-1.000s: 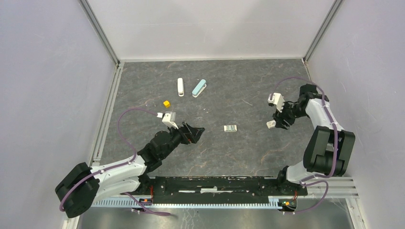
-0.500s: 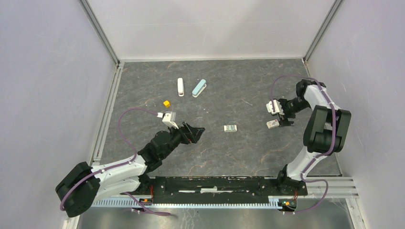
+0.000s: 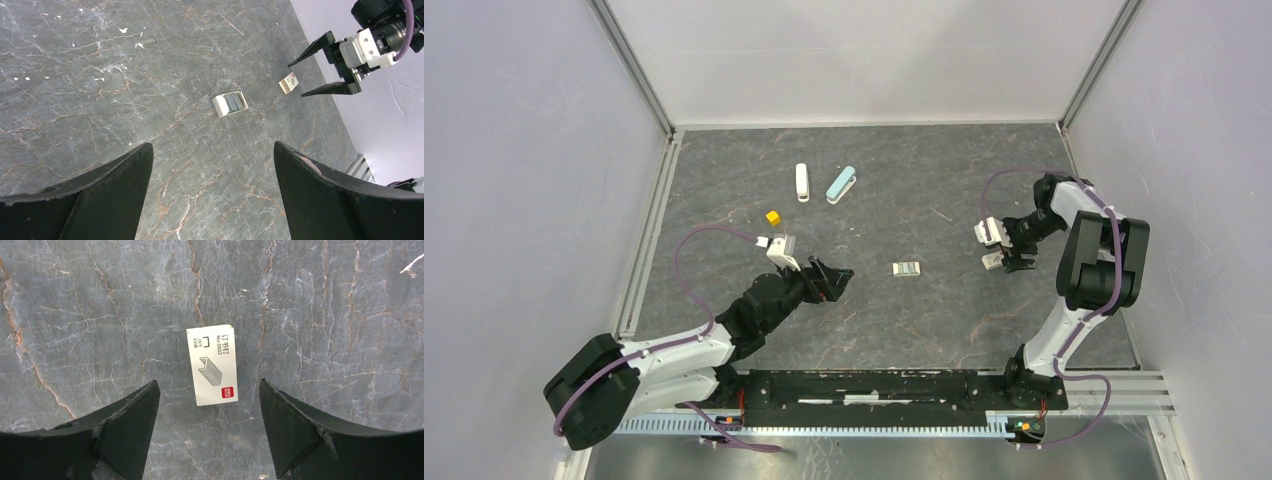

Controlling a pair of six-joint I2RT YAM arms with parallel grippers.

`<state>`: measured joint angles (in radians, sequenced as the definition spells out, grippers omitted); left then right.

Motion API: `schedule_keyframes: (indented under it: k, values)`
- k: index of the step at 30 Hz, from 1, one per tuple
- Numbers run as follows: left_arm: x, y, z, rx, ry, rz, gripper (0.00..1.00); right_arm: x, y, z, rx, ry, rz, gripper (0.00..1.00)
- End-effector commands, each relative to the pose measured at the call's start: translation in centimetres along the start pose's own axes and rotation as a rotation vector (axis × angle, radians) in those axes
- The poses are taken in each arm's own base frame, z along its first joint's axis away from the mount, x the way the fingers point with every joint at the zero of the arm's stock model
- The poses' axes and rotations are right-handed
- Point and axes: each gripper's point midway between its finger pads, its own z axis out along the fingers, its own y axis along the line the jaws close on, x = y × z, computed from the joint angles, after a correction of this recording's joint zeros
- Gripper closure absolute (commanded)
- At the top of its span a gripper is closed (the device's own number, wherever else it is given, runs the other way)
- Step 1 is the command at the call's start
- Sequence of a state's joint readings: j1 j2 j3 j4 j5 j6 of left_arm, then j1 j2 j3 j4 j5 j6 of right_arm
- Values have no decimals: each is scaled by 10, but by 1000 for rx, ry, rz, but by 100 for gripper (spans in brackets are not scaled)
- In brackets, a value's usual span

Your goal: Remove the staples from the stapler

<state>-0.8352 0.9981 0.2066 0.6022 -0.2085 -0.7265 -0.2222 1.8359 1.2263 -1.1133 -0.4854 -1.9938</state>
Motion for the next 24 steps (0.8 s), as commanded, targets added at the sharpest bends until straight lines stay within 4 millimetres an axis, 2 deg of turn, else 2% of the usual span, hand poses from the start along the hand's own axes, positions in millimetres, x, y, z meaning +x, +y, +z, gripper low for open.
schedule_keyframes:
  k: [1,24]
  values:
    - [-24,-18,6,43,-76,-21,4,5,0,7,-5,23,17,23]
    - [-21,-20,10,51,-63,-26,5,8,5,18,-32,41,61,51]
